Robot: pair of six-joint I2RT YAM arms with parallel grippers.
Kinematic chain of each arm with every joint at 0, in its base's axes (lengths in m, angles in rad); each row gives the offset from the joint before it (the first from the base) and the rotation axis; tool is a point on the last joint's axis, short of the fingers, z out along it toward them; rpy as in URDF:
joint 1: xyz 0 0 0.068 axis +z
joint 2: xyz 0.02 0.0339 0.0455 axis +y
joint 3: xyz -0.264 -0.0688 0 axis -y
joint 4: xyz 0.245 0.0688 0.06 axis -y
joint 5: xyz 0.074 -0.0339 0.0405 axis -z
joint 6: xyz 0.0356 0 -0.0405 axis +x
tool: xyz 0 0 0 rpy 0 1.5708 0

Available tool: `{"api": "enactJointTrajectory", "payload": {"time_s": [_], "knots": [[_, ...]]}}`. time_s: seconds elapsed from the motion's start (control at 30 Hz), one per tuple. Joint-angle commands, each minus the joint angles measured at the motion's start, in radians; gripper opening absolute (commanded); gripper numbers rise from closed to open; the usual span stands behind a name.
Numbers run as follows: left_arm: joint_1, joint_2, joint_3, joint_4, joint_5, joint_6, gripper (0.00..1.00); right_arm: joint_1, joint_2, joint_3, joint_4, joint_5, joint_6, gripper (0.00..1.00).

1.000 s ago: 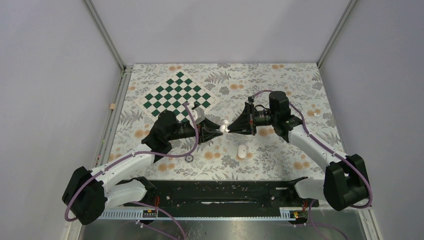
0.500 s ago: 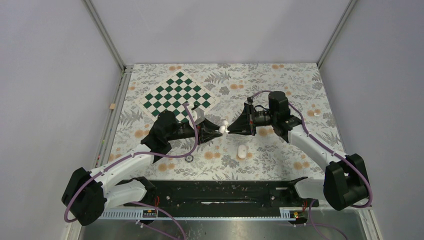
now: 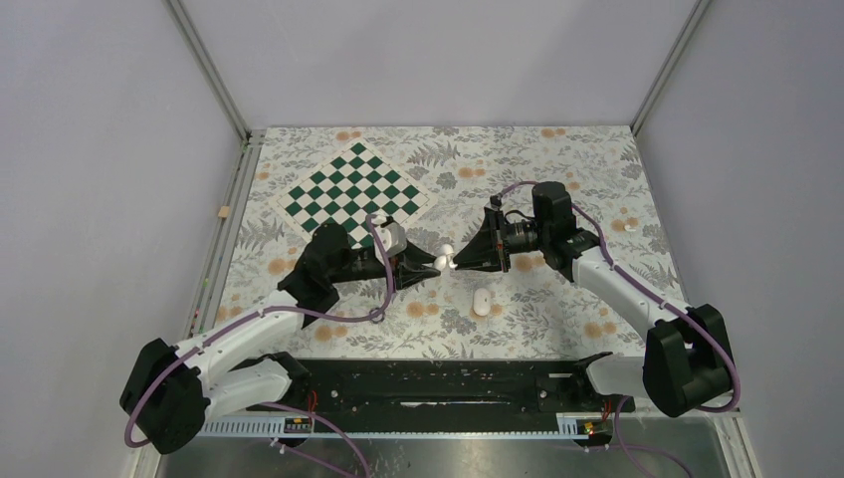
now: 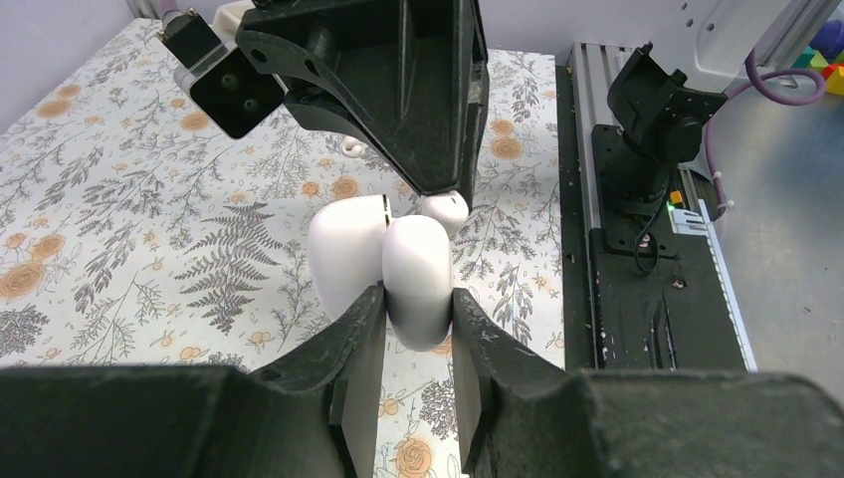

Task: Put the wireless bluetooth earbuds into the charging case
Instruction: Place the earbud in the charging case.

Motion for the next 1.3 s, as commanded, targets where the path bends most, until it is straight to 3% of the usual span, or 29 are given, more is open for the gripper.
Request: {"api": "enactJointTrajectory", "payload": {"time_s": [0.0,0.2,0.37,0.73,0.97,1.13,1.27], "knots": [[-0.027,-0.044,-0.019,0.055,0.094,0.066,0.0,-0.002,0.007,0.061,-0.037,0.017,-0.057,0.0],[-0.037,-0.037,-0.001,0.024,0.106,0.094,0.0,-0.001,-0.008,0.078,-0.055,0.006,-0.083,0.0],[-0.046,-0.027,0.024,0.007,0.129,0.091,0.0,-0.002,-0.016,0.109,-0.171,0.028,-0.16,0.0],[-0.057,-0.024,0.039,0.004,0.134,0.069,0.0,-0.001,-0.022,0.094,-0.171,0.056,-0.151,0.01],[-0.057,0.001,0.076,-0.02,0.127,-0.02,0.0,-0.001,-0.012,0.098,-0.16,0.063,-0.134,0.09],[-0.055,0.027,0.109,-0.051,0.1,-0.091,0.0,-0.001,-0.007,0.077,-0.111,0.062,-0.094,0.31],[-0.055,0.037,0.122,-0.045,0.074,-0.143,0.0,0.0,-0.005,0.068,-0.109,0.062,-0.091,0.41]]}}
